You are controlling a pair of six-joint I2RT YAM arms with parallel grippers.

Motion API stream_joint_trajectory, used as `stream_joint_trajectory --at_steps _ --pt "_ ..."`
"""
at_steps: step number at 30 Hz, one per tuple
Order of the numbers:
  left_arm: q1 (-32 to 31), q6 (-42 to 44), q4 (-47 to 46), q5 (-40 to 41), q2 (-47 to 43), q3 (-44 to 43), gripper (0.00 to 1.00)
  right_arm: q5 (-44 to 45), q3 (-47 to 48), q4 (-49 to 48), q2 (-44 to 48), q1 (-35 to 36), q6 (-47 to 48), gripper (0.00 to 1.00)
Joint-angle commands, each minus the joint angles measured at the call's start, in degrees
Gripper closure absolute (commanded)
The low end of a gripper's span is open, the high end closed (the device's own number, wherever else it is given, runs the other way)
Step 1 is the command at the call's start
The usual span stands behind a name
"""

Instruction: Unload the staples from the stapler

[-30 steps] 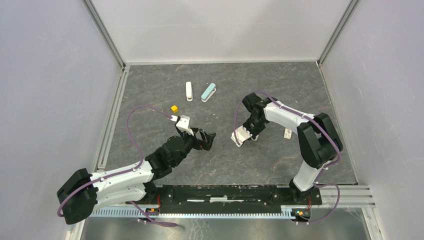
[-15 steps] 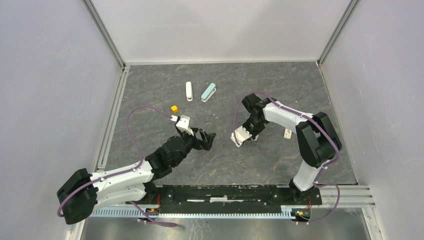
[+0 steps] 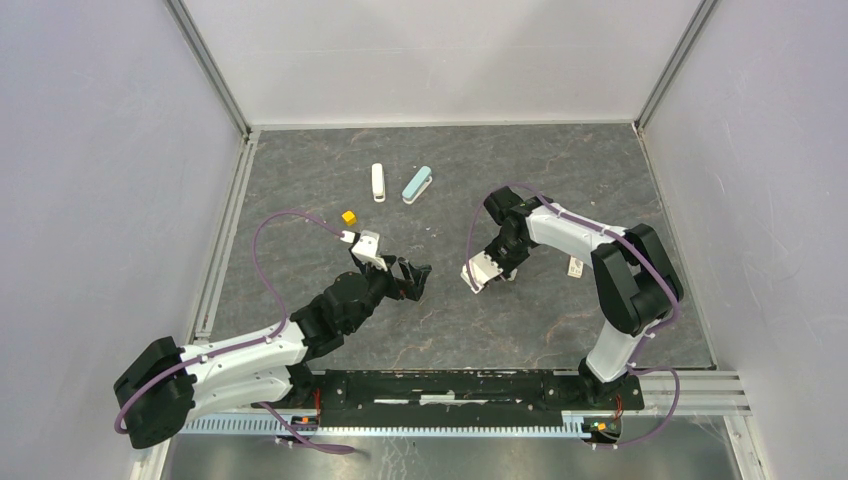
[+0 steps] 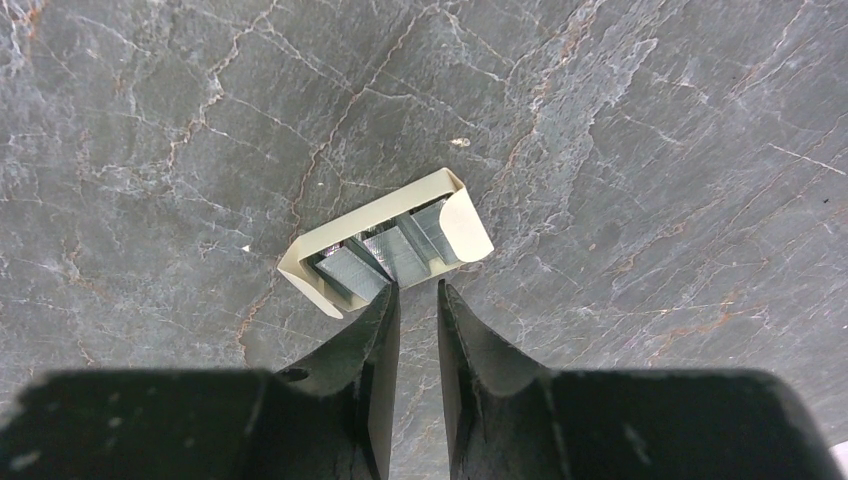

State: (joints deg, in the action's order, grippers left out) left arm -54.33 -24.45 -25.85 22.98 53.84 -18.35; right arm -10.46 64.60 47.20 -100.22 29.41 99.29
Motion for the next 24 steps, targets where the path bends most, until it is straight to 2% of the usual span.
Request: stream_joint_trajectory --at_steps 1,14,21,24 --pt "0.4 -1.6 -2.4 1.7 -0.3 0.2 0.0 -0.8 -0.5 -0.7 0.7 0.2 0.9 0.74" --pt "0.4 -1.7 -3.0 0.9 0.1 -0.1 0.0 -3.7 3.6 2.3 2.9 -0.7 -2.9 0.73" --pt "0.5 -4.1 -7.9 -2.7 1.3 1.6 0.0 -9.6 1.5 -1.4 8.8 -4.1 -13.4 0.73" --pt "1.0 -6.7 -10.4 -5.2 2.8 2.0 0.0 -16.0 -1.8 -4.9 13.5 -7.5 -20.9 0.72"
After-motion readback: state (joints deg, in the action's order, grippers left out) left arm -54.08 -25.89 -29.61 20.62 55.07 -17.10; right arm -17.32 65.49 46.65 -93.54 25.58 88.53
